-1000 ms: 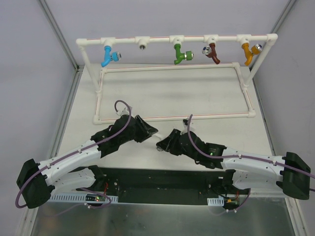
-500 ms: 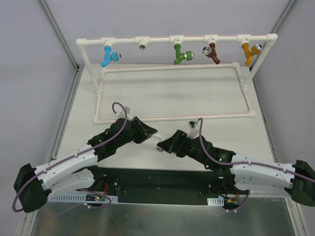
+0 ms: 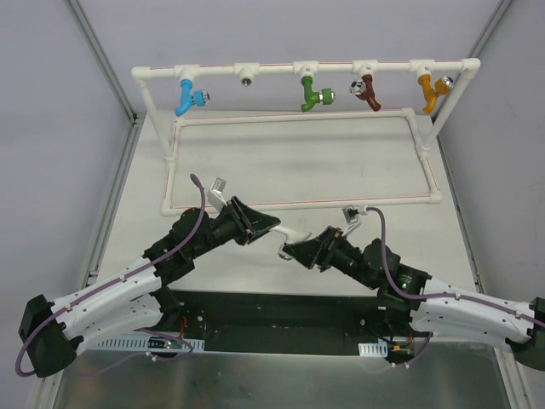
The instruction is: Install the water faucets
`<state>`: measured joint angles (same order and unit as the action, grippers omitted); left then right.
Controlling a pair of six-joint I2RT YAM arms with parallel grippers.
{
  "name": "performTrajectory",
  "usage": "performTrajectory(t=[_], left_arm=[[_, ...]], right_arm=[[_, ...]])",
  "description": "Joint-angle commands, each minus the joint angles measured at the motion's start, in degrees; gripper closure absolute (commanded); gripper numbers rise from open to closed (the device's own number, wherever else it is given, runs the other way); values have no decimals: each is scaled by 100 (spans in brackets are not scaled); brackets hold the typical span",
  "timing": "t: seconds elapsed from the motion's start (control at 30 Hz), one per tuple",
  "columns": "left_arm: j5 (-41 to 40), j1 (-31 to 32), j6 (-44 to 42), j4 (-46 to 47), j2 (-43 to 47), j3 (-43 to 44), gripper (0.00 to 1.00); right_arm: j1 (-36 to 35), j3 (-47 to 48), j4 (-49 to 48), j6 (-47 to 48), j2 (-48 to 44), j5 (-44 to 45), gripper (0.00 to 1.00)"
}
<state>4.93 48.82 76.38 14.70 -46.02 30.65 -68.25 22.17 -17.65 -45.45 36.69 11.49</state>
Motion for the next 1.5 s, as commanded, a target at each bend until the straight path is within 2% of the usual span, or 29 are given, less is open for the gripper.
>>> performTrajectory(t=[0.0, 0.13, 0.37, 0.63, 1.07, 1.47], left_arm=[[667, 49, 140, 648, -12, 116, 100], [711, 49, 114, 701, 145, 63, 100], [738, 58, 105, 788, 146, 63, 100], [931, 66, 193, 1237, -12, 64, 100], [1177, 137, 202, 1869, -117, -7, 100], [1414, 286, 61, 2178, -302, 63, 100]], right_arm=[[-31, 471, 155, 633, -127, -103, 25], [-22, 586, 341, 748, -127, 20, 32], [-31, 718, -28, 871, 136, -67, 43], [-22, 832, -458, 906, 497, -296, 44], [-13, 806, -819, 924, 313, -410, 47], [66, 973, -819, 845, 313, -683, 57]])
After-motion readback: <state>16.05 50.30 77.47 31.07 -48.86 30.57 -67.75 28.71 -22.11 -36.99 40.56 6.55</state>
